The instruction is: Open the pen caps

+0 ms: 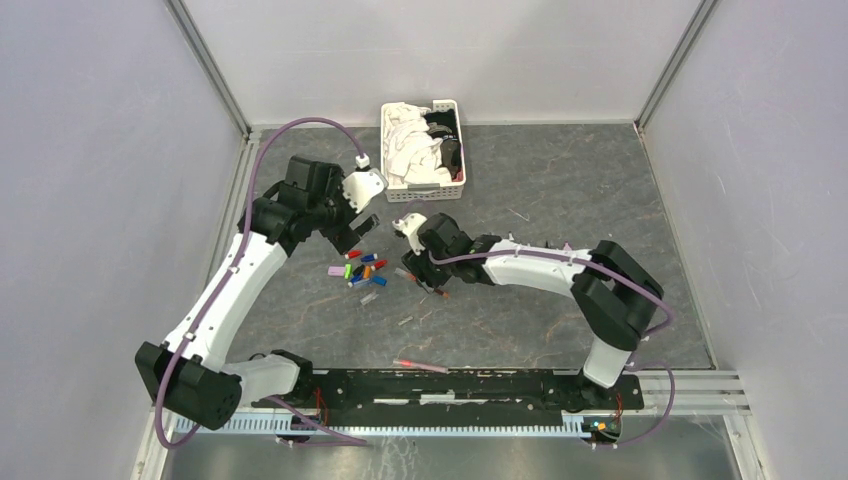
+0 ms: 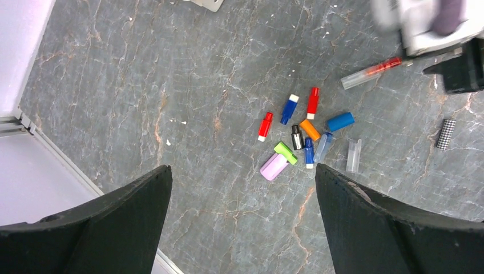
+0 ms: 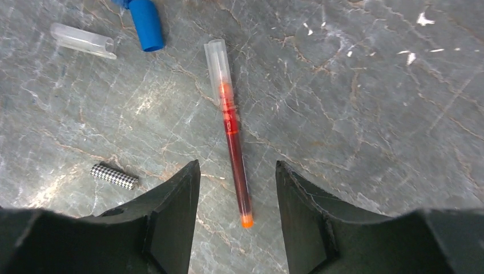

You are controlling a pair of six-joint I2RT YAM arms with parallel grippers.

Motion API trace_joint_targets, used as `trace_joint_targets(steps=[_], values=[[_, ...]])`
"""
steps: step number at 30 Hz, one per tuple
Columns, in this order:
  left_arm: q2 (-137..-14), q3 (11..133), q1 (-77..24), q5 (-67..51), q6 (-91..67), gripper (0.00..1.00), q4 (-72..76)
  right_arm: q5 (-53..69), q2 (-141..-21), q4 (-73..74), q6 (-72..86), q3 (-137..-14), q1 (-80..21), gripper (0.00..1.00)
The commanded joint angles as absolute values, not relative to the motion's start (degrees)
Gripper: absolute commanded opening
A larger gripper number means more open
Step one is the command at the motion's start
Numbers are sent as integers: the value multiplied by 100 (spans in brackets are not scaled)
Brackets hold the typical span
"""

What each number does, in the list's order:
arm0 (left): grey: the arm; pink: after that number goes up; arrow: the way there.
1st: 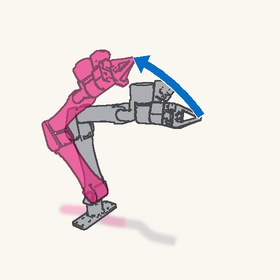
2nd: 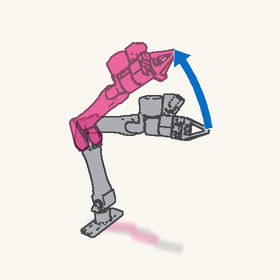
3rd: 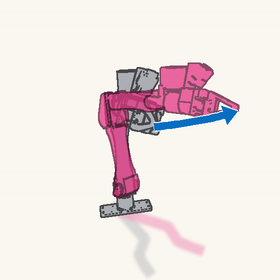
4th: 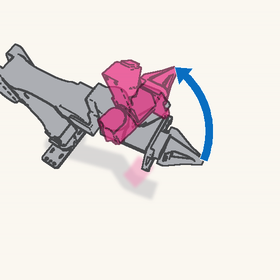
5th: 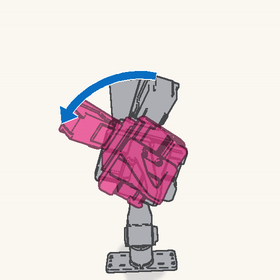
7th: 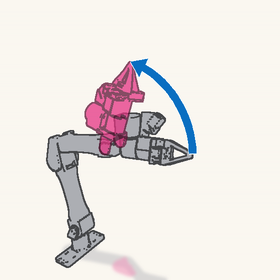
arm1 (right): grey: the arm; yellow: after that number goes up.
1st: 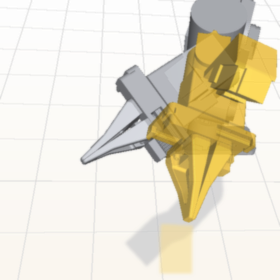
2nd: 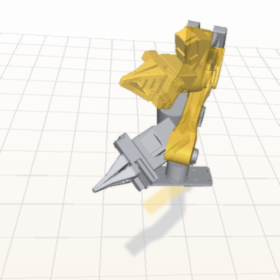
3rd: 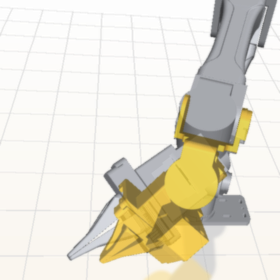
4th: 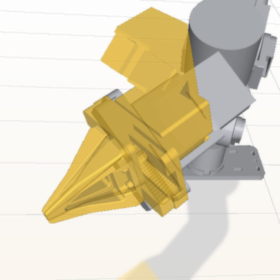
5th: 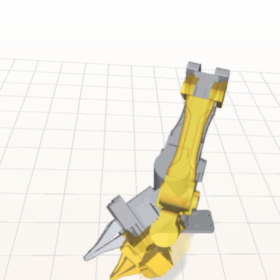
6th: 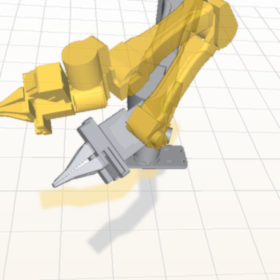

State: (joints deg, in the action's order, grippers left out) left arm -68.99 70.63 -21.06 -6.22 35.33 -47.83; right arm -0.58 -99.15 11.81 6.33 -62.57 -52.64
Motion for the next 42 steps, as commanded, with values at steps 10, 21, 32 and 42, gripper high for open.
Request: trace_joint_targets(steps=[10, 21, 32, 42], values=[[-6844, 7102, -2052, -1159, 3253, 100, -4840, 152, -10772, 1437, 346, -6651, -5255, 41], [-6656, 6687, -1903, -1623, 3533, 100, -4591, 569, -10085, 1414, 549, -6490, -5032, 0], [-6212, 5792, -2007, -3686, 5877, 100, -5331, 3971, -9437, 1495, 852, -6535, -4482, 0], [-6355, 5624, -2783, -3081, 6777, 95, -5509, 5610, -10024, 1852, 977, -7140, -4473, 0]])
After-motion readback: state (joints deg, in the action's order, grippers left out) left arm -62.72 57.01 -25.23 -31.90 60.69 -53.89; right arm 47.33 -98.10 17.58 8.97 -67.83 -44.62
